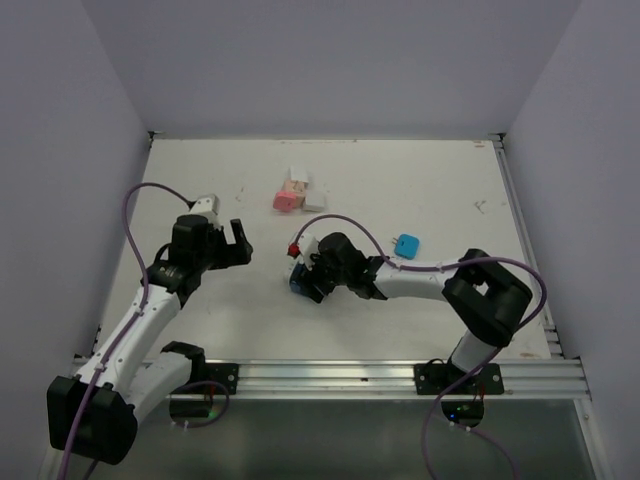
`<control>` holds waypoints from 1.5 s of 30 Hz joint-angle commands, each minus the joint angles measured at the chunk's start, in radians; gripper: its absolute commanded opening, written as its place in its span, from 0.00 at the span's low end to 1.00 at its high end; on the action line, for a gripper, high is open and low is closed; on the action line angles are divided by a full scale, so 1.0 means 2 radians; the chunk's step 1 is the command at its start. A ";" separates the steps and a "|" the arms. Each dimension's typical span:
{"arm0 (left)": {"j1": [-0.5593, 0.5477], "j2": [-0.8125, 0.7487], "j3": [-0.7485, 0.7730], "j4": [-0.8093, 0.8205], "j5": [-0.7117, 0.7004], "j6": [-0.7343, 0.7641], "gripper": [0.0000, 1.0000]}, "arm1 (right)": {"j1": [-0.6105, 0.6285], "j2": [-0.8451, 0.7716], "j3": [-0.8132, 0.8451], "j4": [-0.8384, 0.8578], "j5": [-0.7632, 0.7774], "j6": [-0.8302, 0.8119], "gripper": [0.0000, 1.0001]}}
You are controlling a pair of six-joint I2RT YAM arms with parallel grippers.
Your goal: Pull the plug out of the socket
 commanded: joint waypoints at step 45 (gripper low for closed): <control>-0.318 0.025 -0.076 0.264 -0.081 -0.124 0.63 | 0.004 -0.229 -0.015 -0.149 0.022 0.078 0.00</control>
